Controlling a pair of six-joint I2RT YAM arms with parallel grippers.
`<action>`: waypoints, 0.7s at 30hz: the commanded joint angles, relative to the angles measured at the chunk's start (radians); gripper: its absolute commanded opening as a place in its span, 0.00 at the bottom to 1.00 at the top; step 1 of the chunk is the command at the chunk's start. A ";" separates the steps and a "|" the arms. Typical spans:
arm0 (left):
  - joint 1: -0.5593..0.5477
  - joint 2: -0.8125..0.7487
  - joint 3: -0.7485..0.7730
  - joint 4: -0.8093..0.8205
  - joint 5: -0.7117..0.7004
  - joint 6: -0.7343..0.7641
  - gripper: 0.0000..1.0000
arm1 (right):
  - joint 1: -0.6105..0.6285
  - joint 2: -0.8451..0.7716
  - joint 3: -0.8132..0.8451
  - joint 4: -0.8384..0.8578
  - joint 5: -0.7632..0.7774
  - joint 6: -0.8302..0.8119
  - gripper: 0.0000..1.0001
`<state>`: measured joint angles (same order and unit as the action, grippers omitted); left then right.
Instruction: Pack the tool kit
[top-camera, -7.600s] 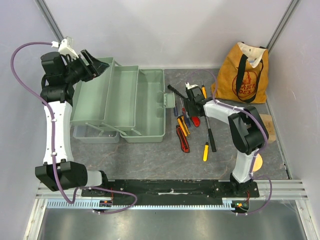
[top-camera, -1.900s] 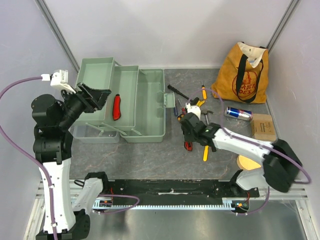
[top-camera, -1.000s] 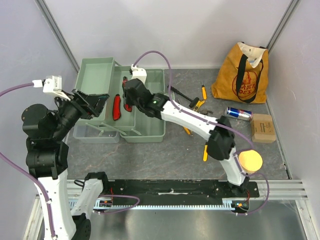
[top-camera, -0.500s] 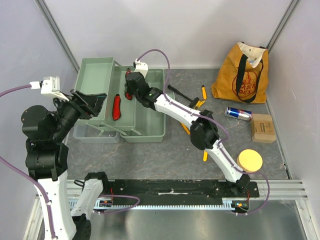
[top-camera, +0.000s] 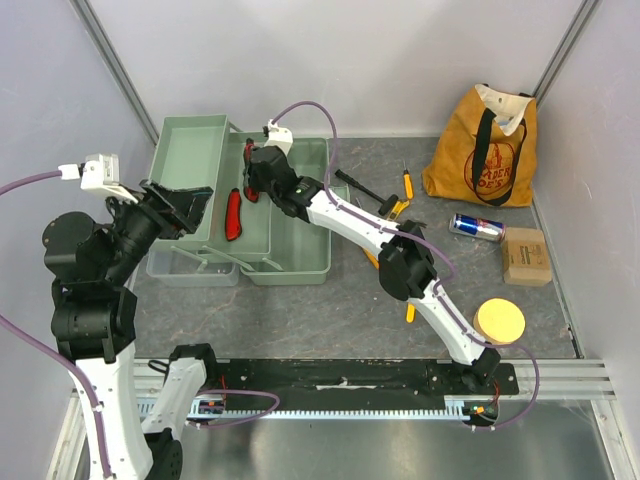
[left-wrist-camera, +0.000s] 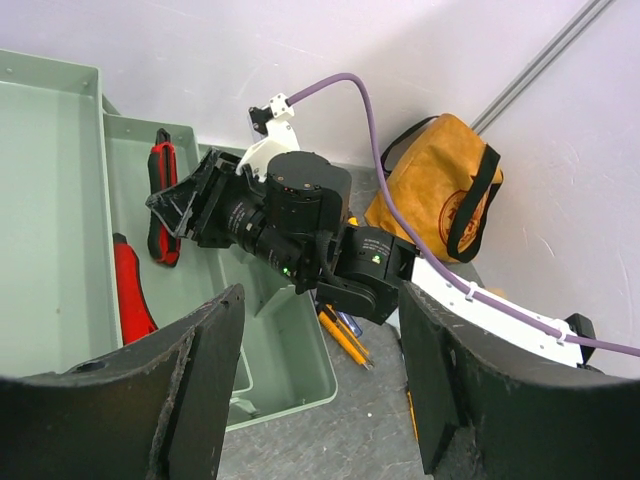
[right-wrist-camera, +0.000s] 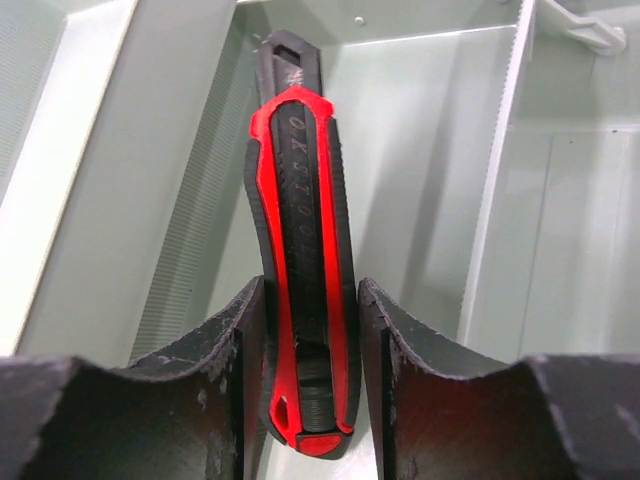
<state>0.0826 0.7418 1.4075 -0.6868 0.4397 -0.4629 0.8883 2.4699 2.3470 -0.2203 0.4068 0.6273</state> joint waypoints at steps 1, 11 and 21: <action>-0.003 -0.012 -0.010 0.007 -0.027 0.038 0.69 | 0.011 -0.031 -0.026 -0.007 -0.017 -0.001 0.52; -0.001 -0.004 -0.010 0.001 -0.047 0.059 0.66 | 0.005 0.000 0.012 -0.037 -0.014 0.006 0.51; -0.001 -0.009 -0.024 0.003 -0.058 0.053 0.67 | 0.035 0.041 0.070 -0.111 0.133 0.005 0.60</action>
<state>0.0826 0.7368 1.3876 -0.6876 0.3958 -0.4400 0.9043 2.4699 2.3665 -0.2523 0.4305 0.6422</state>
